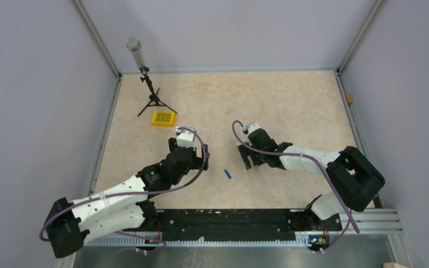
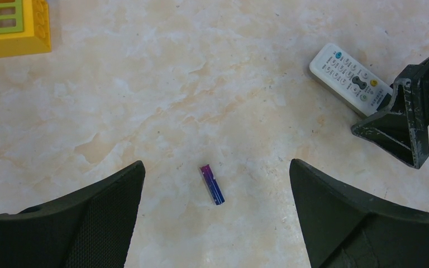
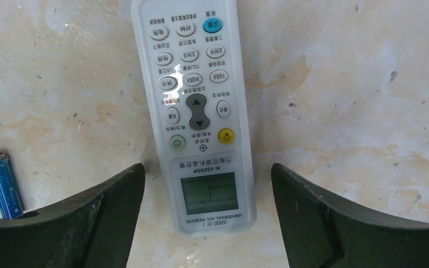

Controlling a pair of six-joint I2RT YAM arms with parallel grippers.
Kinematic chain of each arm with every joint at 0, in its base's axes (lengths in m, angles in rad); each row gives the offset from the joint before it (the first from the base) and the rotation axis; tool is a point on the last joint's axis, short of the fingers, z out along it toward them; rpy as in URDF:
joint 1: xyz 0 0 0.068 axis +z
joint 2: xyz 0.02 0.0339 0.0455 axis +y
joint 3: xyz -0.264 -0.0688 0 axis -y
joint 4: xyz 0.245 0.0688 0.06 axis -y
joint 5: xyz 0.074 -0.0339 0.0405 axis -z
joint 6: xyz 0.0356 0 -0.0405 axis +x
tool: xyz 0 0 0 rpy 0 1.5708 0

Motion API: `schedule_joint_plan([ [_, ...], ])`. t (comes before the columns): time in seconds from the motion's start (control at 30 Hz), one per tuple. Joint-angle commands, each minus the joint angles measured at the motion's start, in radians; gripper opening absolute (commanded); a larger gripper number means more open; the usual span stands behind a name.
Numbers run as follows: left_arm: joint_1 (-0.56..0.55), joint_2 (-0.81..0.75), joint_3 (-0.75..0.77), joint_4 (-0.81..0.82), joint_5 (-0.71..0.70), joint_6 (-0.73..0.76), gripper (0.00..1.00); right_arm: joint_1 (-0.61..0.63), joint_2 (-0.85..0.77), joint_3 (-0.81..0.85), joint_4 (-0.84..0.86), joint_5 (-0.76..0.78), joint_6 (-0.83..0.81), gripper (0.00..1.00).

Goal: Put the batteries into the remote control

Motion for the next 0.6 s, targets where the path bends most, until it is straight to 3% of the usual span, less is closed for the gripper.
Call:
schedule_joint_plan([
  [0.0, -0.003, -0.005, 0.003, 0.04, 0.0, -0.012, 0.99, -0.009, 0.008, 0.033, 0.033, -0.013, -0.007, 0.8],
  [0.17, -0.003, -0.012, 0.001, 0.035, -0.006, -0.012, 0.99, -0.009, 0.001, 0.031, 0.024, -0.014, 0.0, 0.72],
  [0.3, -0.003, -0.018, -0.002, 0.037, -0.008, -0.013, 0.99, -0.009, -0.009, 0.031, 0.008, -0.015, 0.01, 0.57],
  [0.5, -0.003, -0.017, -0.006, 0.041, -0.019, -0.016, 0.99, -0.007, -0.04, 0.022, -0.004, -0.026, 0.035, 0.16],
  [0.57, -0.003, -0.023, -0.011, 0.043, -0.019, -0.021, 0.99, -0.005, -0.062, 0.017, -0.004, -0.032, 0.047, 0.06],
])
